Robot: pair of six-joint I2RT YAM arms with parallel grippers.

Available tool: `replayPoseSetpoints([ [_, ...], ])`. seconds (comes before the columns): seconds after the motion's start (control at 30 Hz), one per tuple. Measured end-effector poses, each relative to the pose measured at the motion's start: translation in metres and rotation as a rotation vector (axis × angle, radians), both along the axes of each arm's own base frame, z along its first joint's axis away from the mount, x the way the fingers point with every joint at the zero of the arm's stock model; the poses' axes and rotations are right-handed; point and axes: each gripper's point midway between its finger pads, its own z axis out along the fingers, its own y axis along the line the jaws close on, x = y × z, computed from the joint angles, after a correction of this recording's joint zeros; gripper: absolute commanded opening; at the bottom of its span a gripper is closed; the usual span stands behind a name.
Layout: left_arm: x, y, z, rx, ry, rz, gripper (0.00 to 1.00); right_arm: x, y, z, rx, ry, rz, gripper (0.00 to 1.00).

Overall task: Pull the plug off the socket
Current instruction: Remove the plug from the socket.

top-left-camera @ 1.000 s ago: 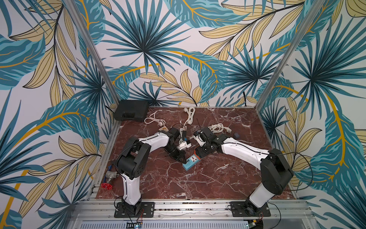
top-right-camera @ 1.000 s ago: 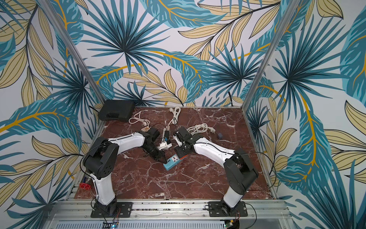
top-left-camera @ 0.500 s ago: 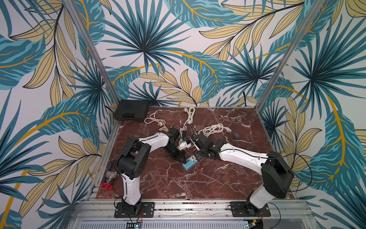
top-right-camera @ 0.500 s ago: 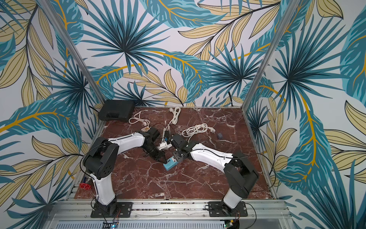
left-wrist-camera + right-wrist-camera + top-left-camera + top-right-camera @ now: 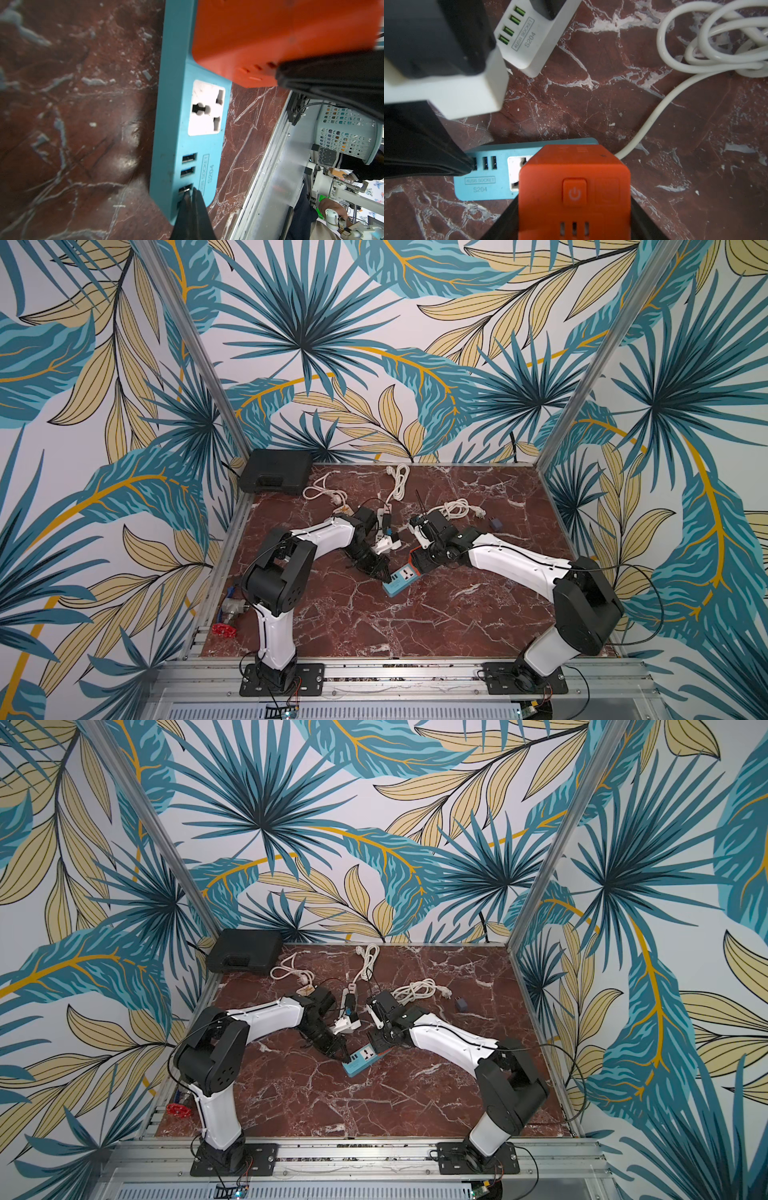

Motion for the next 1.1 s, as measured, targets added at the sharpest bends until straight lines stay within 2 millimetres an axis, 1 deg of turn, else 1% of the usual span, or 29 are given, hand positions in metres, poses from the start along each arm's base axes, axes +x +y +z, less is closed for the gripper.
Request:
replayPoseSetpoints([
  [0.2, 0.0, 0.0, 0.0, 0.0, 0.0, 0.0, 0.0, -0.002, 0.001, 0.0, -0.028, -0.021, -0.001, 0.0],
  [0.63, 0.0, 0.001, 0.0, 0.001, 0.005, 0.002, 0.0, -0.01, 0.01, 0.006, -0.165, -0.147, 0.026, 0.0],
  [0.87, 0.0, 0.001, 0.0, 0.001, 0.005, 0.002, 0.0, -0.009, 0.01, 0.005, -0.151, -0.137, 0.018, 0.0],
  [1.1, -0.001, 0.001, 0.0, 0.0, 0.006, 0.001, 0.0, -0.006, 0.002, 0.007, -0.042, -0.045, -0.026, 0.0],
])
